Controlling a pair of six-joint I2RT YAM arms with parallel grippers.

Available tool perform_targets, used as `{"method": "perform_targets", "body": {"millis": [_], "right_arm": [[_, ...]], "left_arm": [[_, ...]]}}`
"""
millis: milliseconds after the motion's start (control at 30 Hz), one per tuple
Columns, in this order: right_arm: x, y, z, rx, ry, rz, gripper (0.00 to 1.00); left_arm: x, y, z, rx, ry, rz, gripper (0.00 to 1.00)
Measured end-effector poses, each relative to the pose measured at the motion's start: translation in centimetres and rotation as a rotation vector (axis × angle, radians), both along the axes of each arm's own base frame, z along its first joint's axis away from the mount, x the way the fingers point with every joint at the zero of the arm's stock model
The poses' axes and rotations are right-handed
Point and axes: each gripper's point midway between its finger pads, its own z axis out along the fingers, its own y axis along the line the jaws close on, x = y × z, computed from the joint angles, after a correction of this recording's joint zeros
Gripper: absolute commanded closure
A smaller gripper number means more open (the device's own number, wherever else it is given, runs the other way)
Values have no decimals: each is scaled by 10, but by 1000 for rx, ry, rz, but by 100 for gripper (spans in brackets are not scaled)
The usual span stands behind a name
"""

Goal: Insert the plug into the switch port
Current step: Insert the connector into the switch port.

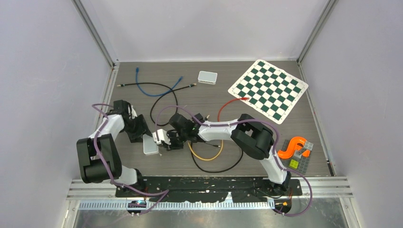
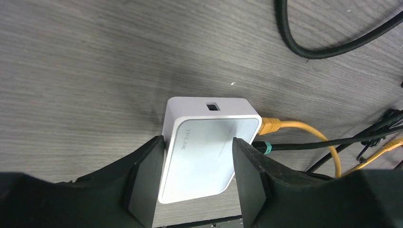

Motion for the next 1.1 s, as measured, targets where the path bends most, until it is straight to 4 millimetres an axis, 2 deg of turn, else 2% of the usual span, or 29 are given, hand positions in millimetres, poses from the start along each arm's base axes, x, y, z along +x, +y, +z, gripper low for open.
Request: {"method": "perform_targets", "body": {"millis": [167,467,700,800,933,1100], "right_arm": [[1,-2,-4,-33,24,-2,95],[7,0,-4,-36,50,-62,95],[14,5,-4,34,48,-136,95],[13,4,-4,54,49,-146,95],[12,3,-4,65,50,-150,95],[12,3,-3,63,53,-158,95]], "left_arm": [[9,-5,-3,-37,-14,-19,47],[19,-10,0,-69,-52,-41,44],[6,2,-1,1,25,7,43],[5,10,4,45,48,18,45],[16,19,22,91,13,28,50],[15,20,29,98,-2,19,51]]}}
